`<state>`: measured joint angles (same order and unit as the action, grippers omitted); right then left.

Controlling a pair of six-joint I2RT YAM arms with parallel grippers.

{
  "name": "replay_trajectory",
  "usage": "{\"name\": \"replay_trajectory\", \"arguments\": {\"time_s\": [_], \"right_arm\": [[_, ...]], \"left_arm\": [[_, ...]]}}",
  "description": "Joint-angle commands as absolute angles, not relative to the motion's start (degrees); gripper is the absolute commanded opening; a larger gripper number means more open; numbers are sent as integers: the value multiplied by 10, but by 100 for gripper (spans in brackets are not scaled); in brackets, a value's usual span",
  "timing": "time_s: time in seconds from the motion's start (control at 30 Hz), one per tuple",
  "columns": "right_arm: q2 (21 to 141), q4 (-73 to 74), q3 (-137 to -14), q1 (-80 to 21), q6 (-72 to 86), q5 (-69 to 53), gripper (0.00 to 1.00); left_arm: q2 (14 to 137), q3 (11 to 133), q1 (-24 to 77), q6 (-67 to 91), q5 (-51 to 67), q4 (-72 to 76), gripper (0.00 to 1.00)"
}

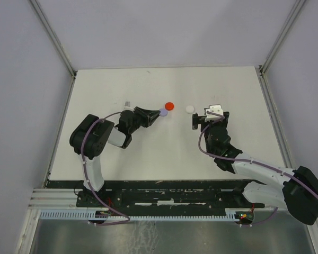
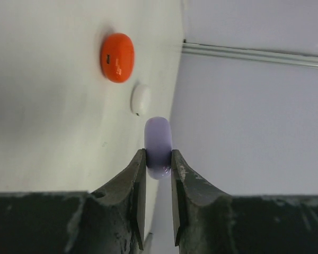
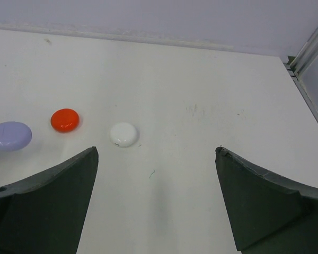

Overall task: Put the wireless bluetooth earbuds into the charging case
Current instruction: Place the charging case at the center of the board, then reset both arms

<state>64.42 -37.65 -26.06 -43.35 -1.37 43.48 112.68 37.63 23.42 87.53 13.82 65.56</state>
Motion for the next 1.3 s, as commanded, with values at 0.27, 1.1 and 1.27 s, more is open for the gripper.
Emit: {"name": "replay_trajectory", "arguments": {"time_s": [0.27,1.1,1.27], "right_arm": [[617,-182,-336,-403,94,406,100],[721,234,-560,-366,424,681,100],[733,268,-574,-366,468,699,100]], "left_arm": [[1045,443,215,615,71,357,4],[904,381,150,546,-14,247,65],[779,301,112,559,-63,225,73]]}}
